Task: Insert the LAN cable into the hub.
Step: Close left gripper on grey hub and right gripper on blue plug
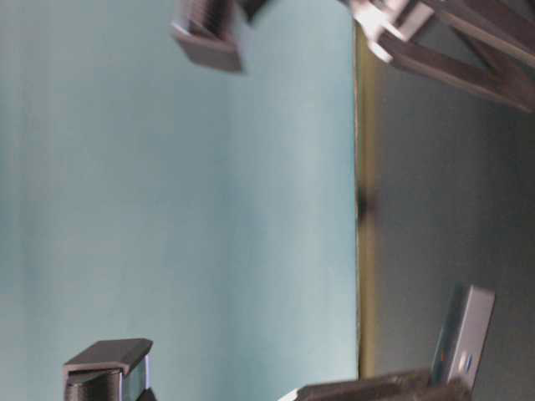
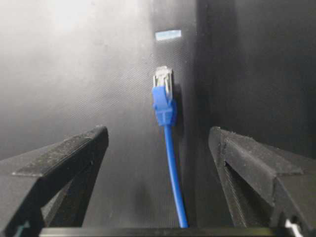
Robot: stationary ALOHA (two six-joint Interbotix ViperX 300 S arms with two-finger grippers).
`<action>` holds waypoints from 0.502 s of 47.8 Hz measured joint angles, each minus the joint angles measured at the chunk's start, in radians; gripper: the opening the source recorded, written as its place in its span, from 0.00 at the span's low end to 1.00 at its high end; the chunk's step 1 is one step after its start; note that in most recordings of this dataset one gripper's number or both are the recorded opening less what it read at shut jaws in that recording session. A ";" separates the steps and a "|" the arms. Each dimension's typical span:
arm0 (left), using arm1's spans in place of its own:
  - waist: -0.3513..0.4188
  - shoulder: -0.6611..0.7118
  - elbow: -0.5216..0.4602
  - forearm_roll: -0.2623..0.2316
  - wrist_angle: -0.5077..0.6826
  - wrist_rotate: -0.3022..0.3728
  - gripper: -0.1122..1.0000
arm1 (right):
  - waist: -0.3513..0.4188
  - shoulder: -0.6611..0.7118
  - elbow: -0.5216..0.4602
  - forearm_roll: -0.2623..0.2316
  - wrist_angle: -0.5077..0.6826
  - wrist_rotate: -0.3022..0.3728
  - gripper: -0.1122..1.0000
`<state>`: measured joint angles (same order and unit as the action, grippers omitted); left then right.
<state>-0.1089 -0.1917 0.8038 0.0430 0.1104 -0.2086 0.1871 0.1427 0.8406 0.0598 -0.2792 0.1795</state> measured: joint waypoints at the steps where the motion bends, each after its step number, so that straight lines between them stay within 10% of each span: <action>1: 0.000 -0.002 -0.002 0.000 0.006 0.000 0.36 | 0.000 0.011 -0.005 0.000 -0.003 0.000 0.80; 24: -0.020 -0.003 -0.005 0.000 0.015 0.000 0.36 | -0.002 0.071 -0.038 0.000 0.005 0.000 0.56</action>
<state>-0.1289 -0.1948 0.7992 0.0430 0.1258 -0.2086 0.1856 0.2132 0.8023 0.0598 -0.2746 0.1795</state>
